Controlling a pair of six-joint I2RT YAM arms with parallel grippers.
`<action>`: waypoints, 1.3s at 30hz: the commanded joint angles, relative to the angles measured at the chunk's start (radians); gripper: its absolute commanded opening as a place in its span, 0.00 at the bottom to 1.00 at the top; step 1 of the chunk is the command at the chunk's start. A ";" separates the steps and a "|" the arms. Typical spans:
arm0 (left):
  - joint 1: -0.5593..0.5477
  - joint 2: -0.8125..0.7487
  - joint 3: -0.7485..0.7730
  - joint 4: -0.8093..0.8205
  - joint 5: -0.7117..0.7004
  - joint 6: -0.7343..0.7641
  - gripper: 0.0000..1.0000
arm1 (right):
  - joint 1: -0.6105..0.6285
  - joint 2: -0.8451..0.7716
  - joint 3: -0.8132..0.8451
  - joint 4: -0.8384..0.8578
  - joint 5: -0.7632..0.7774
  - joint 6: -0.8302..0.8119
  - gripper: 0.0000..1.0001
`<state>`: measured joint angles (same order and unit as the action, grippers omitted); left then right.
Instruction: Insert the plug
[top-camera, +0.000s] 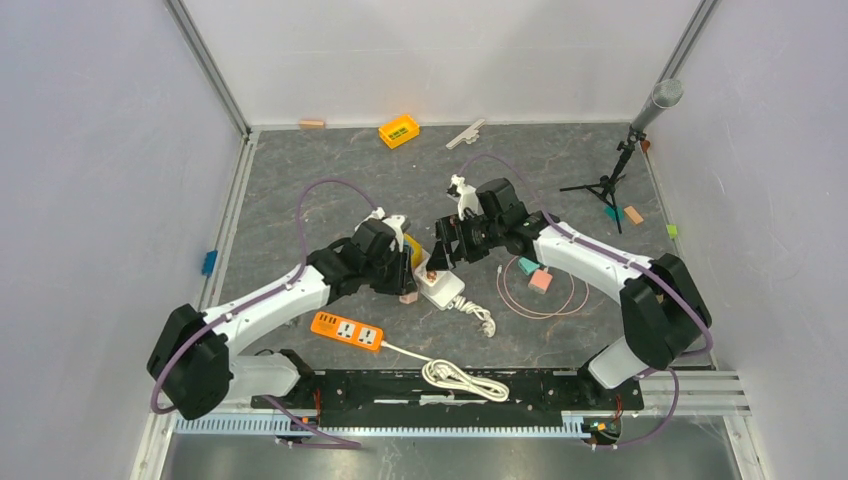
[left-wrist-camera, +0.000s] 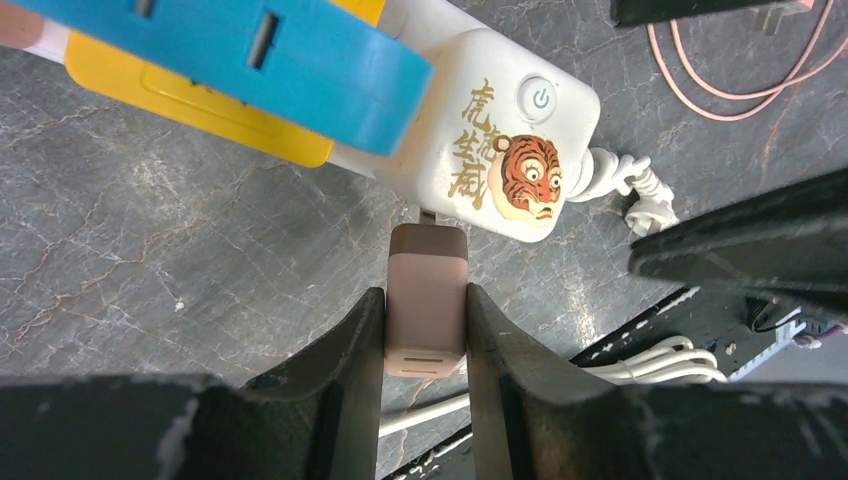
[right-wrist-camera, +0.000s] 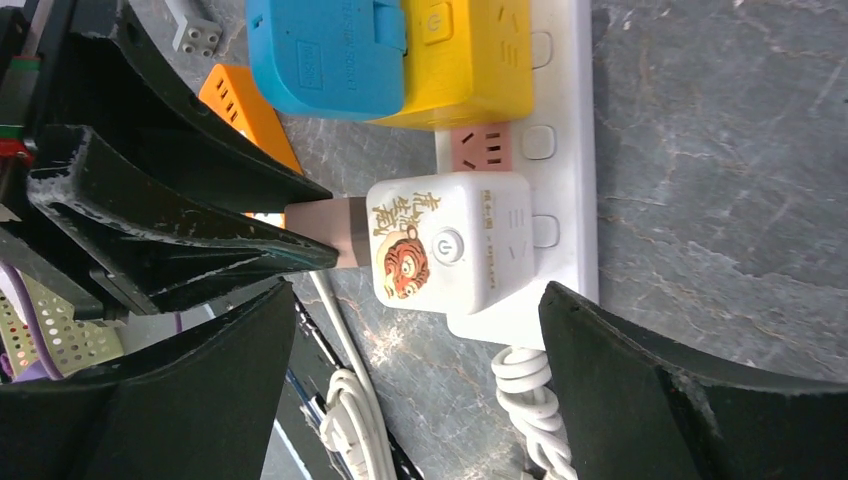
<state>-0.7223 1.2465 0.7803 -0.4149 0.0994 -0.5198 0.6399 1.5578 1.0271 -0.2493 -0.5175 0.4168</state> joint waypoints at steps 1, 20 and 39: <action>-0.003 -0.081 -0.033 0.107 -0.004 -0.006 0.02 | -0.028 -0.049 0.010 -0.017 0.003 -0.048 0.95; -0.040 -0.514 -0.606 0.718 0.062 0.016 0.02 | -0.043 -0.020 0.004 0.016 -0.078 -0.028 0.95; -0.065 -0.449 -0.662 0.916 -0.028 0.230 0.02 | -0.043 0.061 -0.022 0.053 -0.110 0.047 0.82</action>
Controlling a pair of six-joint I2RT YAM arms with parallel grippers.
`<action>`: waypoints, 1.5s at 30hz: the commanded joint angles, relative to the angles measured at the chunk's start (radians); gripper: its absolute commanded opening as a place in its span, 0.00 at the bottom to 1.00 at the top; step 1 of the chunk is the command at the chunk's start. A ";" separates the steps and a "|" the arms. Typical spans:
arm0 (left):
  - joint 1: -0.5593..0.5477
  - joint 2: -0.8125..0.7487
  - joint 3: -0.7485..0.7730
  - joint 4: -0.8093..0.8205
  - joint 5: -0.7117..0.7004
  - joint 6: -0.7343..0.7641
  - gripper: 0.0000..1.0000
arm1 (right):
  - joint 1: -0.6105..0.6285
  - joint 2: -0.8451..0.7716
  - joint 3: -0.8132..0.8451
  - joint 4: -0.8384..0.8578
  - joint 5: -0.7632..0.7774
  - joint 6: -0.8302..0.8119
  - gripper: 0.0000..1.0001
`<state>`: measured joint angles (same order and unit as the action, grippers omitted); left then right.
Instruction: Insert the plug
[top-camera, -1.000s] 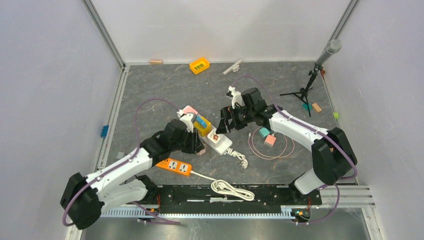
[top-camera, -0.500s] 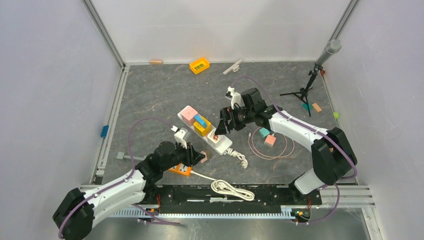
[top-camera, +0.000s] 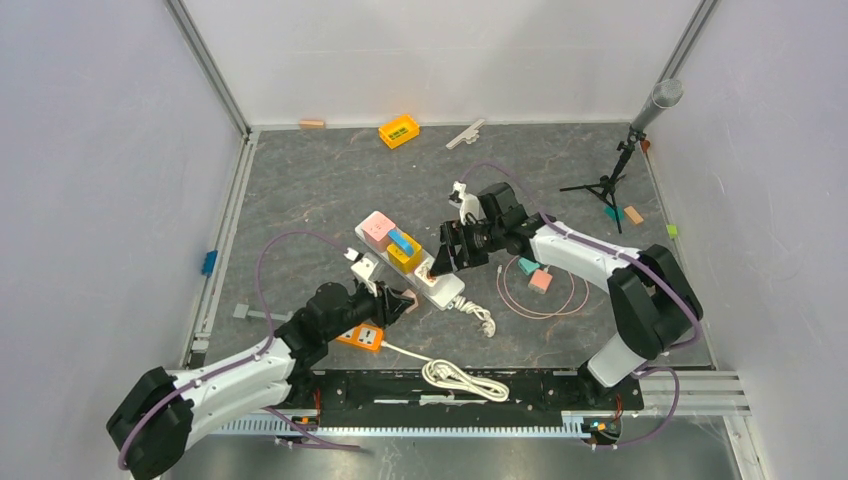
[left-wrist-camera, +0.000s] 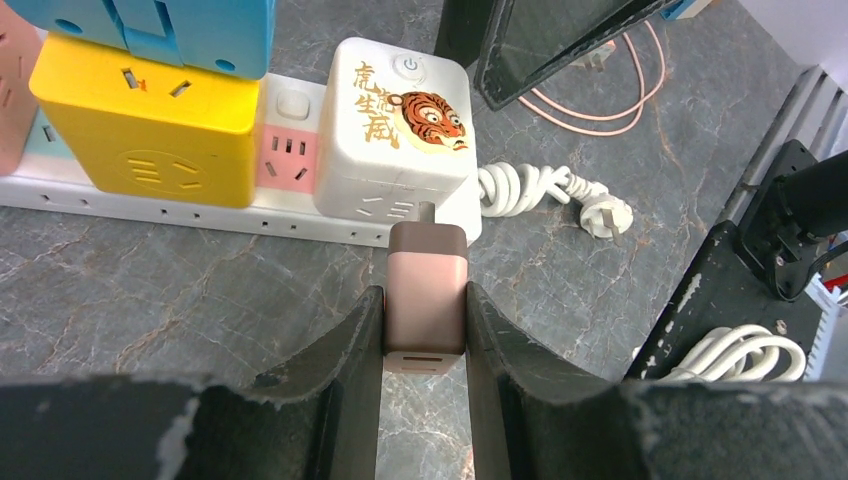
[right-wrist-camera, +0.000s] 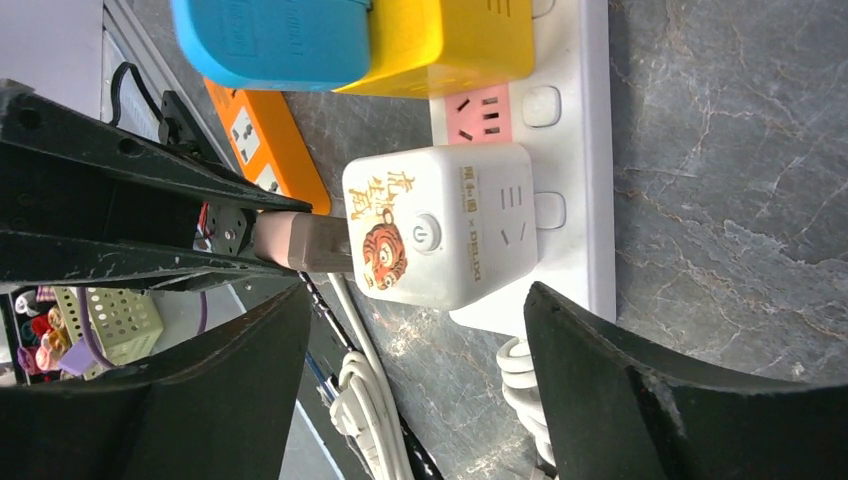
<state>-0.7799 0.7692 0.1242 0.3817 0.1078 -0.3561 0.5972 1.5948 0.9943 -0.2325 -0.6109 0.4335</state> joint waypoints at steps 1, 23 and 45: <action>-0.007 0.039 -0.007 0.129 -0.038 0.066 0.02 | -0.002 0.030 0.014 0.038 -0.016 0.035 0.81; -0.015 0.075 -0.031 0.136 -0.057 0.067 0.02 | 0.001 0.108 0.008 0.009 0.031 0.048 0.35; -0.028 0.098 -0.046 0.183 -0.053 0.043 0.02 | 0.002 0.111 0.000 -0.015 0.048 0.032 0.32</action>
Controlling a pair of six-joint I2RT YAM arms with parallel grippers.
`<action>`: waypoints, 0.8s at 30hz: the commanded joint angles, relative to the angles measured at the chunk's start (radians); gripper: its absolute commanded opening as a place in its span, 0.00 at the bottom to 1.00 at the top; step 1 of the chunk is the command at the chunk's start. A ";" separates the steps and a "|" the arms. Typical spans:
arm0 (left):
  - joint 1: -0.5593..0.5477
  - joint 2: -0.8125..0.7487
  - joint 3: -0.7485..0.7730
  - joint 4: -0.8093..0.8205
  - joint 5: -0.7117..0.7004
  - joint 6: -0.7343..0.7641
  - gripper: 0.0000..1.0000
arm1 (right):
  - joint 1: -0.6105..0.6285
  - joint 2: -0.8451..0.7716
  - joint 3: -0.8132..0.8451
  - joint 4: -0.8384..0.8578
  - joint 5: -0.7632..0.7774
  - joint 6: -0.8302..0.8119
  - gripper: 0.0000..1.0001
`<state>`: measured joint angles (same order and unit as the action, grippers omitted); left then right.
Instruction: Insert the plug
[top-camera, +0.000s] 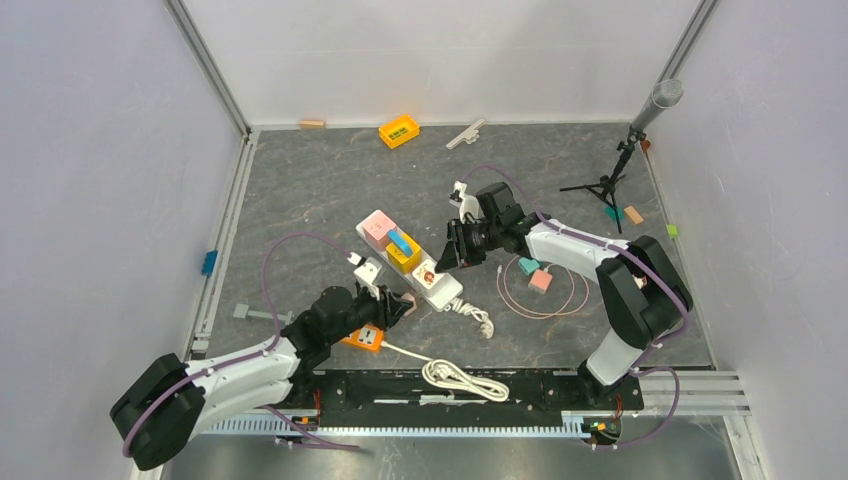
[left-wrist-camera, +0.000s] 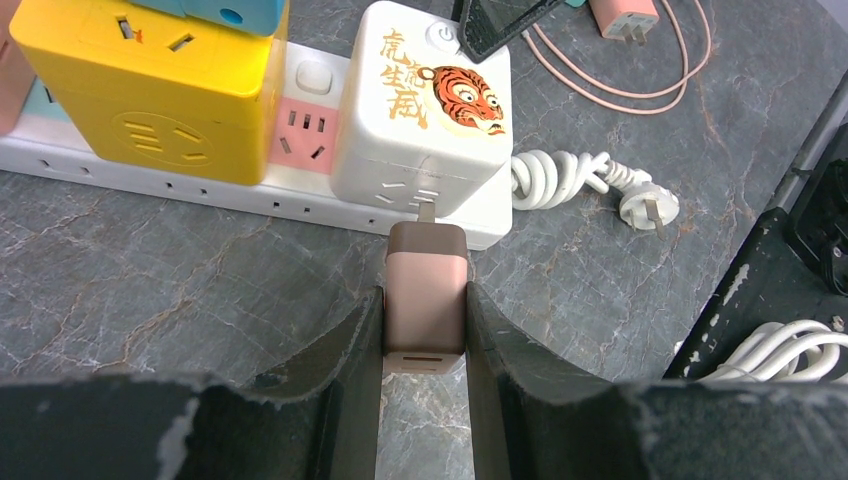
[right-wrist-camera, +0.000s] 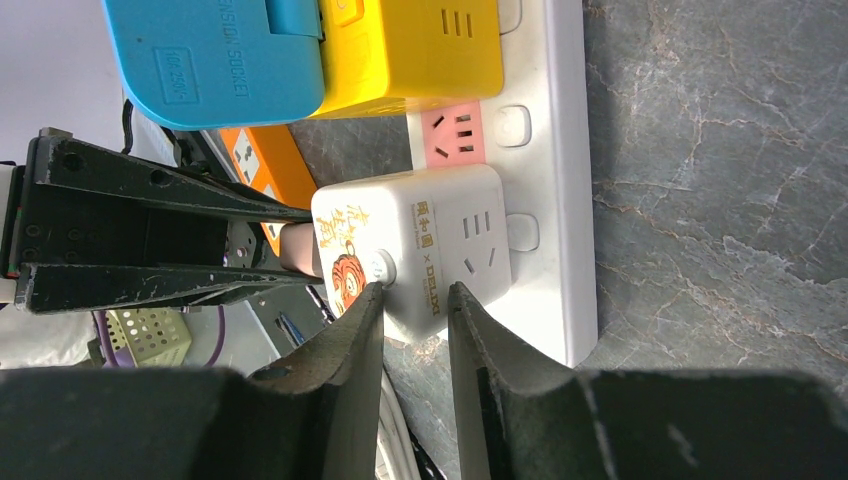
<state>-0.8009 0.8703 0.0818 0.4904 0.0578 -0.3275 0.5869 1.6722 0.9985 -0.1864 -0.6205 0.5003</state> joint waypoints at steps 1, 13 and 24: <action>-0.007 -0.007 -0.002 0.077 -0.003 0.015 0.02 | 0.013 0.034 -0.006 -0.062 0.057 -0.035 0.32; -0.015 -0.090 -0.007 0.043 -0.014 0.000 0.02 | 0.016 0.036 -0.008 -0.068 0.053 -0.040 0.32; -0.017 -0.017 -0.016 0.034 -0.054 0.006 0.02 | 0.023 0.041 -0.008 -0.068 0.047 -0.040 0.33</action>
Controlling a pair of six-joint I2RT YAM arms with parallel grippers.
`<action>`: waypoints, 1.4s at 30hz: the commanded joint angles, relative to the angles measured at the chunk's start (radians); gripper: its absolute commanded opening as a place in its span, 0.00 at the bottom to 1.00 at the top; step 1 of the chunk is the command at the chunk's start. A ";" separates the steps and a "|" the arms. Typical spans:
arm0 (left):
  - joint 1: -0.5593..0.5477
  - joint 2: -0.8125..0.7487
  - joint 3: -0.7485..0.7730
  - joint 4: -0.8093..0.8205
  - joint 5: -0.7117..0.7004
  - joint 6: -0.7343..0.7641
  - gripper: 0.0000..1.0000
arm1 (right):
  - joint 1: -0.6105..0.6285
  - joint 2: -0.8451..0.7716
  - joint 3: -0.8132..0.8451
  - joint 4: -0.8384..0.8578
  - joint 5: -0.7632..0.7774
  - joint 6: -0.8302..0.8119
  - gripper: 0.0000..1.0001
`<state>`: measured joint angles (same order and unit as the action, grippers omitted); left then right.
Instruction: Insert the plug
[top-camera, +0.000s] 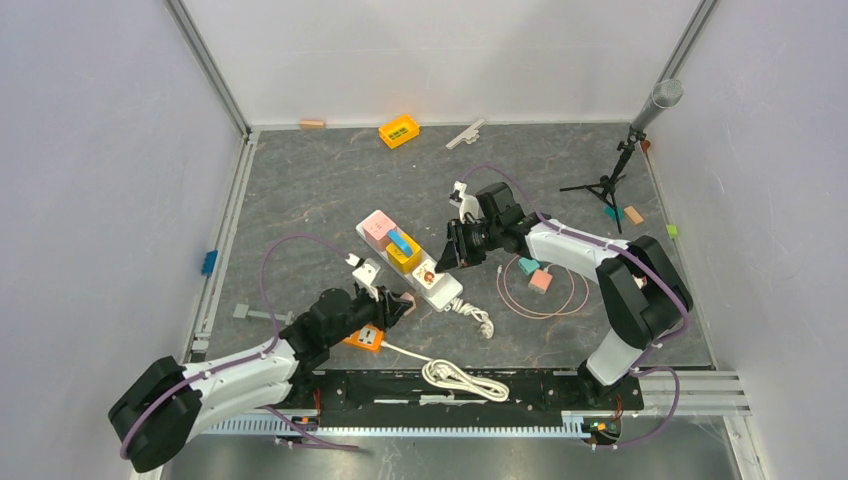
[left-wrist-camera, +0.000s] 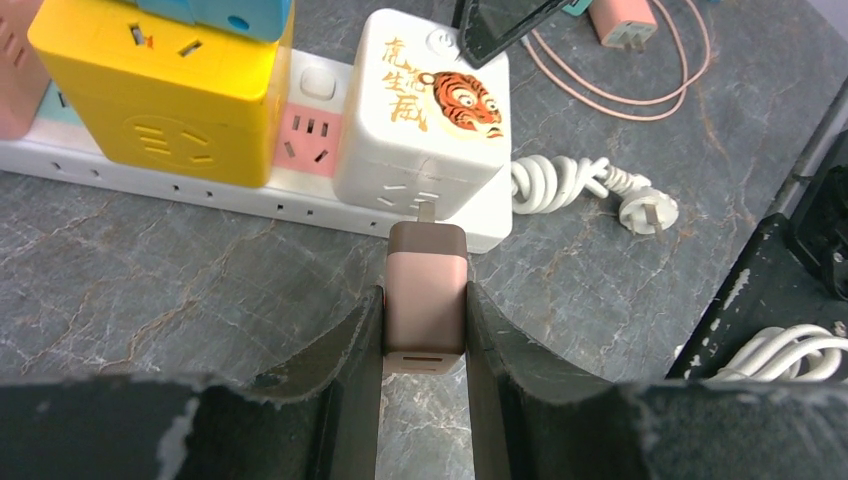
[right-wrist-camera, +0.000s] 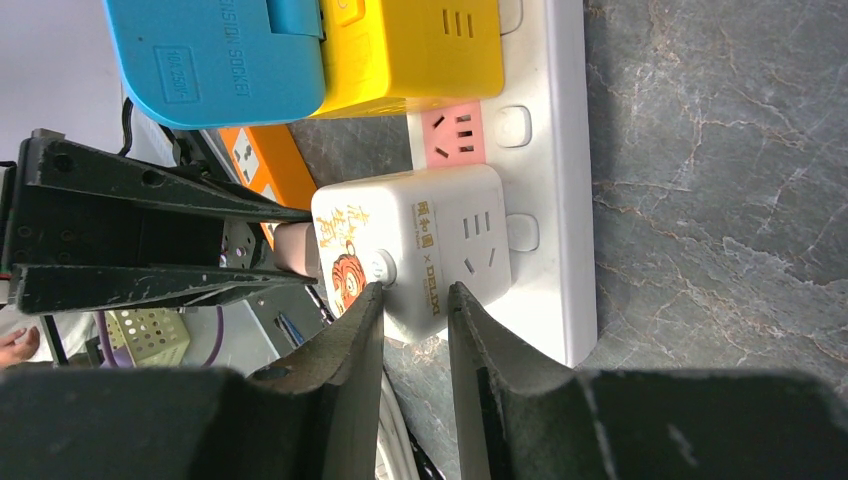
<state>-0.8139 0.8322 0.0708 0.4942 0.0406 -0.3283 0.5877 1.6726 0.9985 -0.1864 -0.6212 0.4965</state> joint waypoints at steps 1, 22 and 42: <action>-0.004 0.027 -0.006 0.040 -0.037 0.008 0.02 | 0.024 0.041 -0.008 -0.068 0.048 -0.036 0.33; -0.007 -0.031 -0.020 0.079 -0.027 0.025 0.02 | 0.036 0.053 -0.002 -0.063 0.043 -0.032 0.34; -0.007 0.098 -0.017 0.189 -0.077 0.062 0.02 | 0.055 0.065 0.000 -0.066 0.029 -0.036 0.49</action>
<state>-0.8204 0.9169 0.0525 0.5964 0.0227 -0.3271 0.6117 1.6939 1.0061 -0.1856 -0.6247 0.4923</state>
